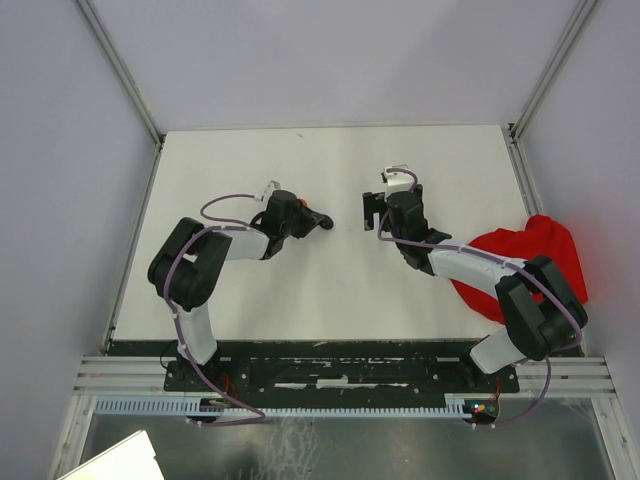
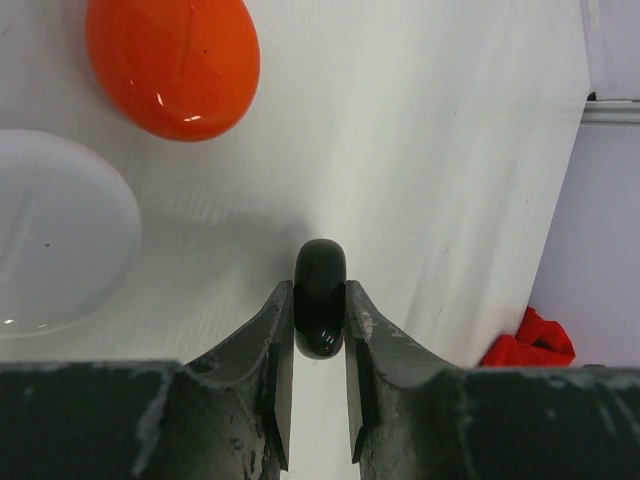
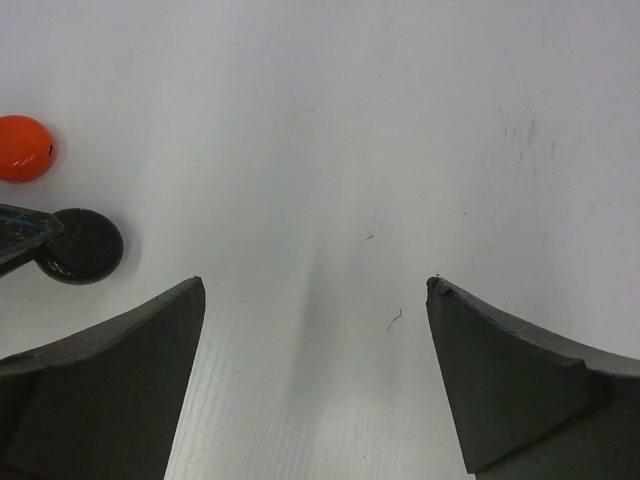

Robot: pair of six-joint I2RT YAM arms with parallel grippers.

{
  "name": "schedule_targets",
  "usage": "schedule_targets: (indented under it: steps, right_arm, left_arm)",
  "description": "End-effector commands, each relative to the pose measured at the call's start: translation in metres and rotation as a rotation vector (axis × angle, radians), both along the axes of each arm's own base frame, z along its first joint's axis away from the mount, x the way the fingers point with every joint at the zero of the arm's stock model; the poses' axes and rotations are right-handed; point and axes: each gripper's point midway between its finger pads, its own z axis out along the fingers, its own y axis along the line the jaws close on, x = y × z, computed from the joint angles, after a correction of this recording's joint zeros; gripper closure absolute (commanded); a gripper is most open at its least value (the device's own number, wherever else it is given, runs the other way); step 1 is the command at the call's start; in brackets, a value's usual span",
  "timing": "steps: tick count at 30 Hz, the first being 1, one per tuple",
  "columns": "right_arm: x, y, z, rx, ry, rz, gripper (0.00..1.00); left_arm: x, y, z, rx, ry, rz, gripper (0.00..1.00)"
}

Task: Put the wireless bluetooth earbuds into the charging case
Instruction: Place the charging case at the center of the board.

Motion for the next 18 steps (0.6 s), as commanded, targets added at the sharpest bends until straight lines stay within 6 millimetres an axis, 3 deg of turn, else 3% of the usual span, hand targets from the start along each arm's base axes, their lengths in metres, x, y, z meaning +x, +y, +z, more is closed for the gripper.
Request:
schedule_targets:
  steps: [1,5,18]
  right_arm:
    - [0.0054,0.005,0.0254,0.059,-0.05,0.007,0.01]
    - [0.0055,0.0051,0.0258,0.064,-0.05,0.01,0.0]
    - [0.0047,0.0064,0.0249,0.072,-0.042,0.018,0.0]
  left_arm:
    - [0.0179,0.0074,0.0135,0.068,-0.077,0.015,0.97]
    - [0.0177,0.0074,0.0102,0.079,-0.073,0.004,0.95]
    - [0.0156,0.0061,0.0059,0.13,-0.059,-0.042,0.71]
